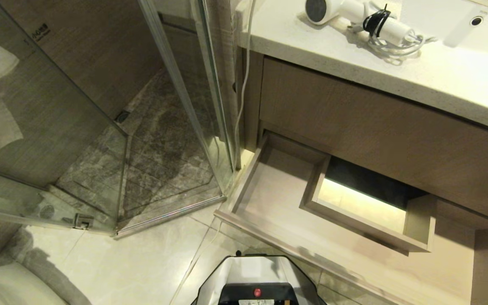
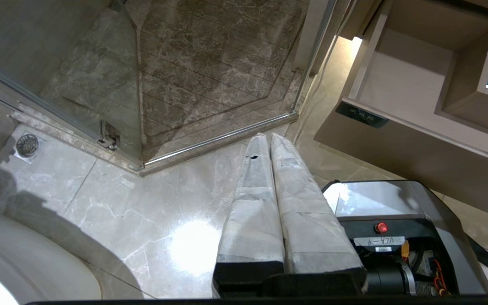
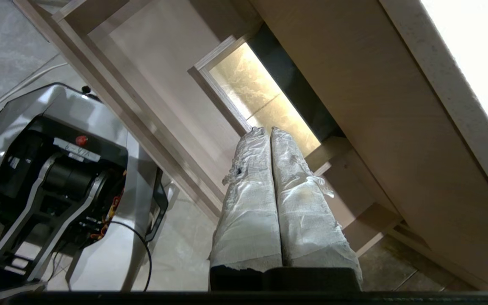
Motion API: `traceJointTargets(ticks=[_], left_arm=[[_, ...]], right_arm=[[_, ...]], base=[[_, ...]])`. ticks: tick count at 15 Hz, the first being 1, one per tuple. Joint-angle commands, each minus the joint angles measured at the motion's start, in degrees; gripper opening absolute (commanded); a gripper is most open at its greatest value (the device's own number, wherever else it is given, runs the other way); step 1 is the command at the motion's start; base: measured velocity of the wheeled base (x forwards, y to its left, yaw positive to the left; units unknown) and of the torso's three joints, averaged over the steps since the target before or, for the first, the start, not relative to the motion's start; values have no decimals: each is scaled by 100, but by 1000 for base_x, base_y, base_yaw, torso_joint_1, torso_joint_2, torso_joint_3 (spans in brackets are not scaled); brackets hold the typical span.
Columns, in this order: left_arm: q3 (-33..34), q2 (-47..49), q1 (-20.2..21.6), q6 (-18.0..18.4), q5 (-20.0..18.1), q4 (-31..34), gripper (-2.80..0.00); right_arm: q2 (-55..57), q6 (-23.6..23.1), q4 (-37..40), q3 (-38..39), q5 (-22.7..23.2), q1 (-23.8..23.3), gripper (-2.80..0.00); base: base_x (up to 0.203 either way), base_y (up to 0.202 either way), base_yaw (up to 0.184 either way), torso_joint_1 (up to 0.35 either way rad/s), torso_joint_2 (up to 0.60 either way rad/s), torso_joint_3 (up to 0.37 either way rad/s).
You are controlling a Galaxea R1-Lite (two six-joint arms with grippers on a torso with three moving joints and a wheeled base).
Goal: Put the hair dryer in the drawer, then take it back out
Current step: Close the drawer
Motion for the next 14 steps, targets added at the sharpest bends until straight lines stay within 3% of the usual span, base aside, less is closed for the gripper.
traceJointTargets(ticks=[1,5,14], left_arm=[[1,9,-1,0,0,-2,-280],[1,9,-1,0,0,-2,-280],[1,0,-1,0,0,-2,-280]], right_arm=[[-3,-18,-3,26,4,4,-280],[-29,-18,-12,93,4,4,-280],[-65,-18,-212,245,4,4,-280]], base=[[0,0,0,-208,361,136],[0,0,0,-233,370,143],[0,0,0,-348,512,165]])
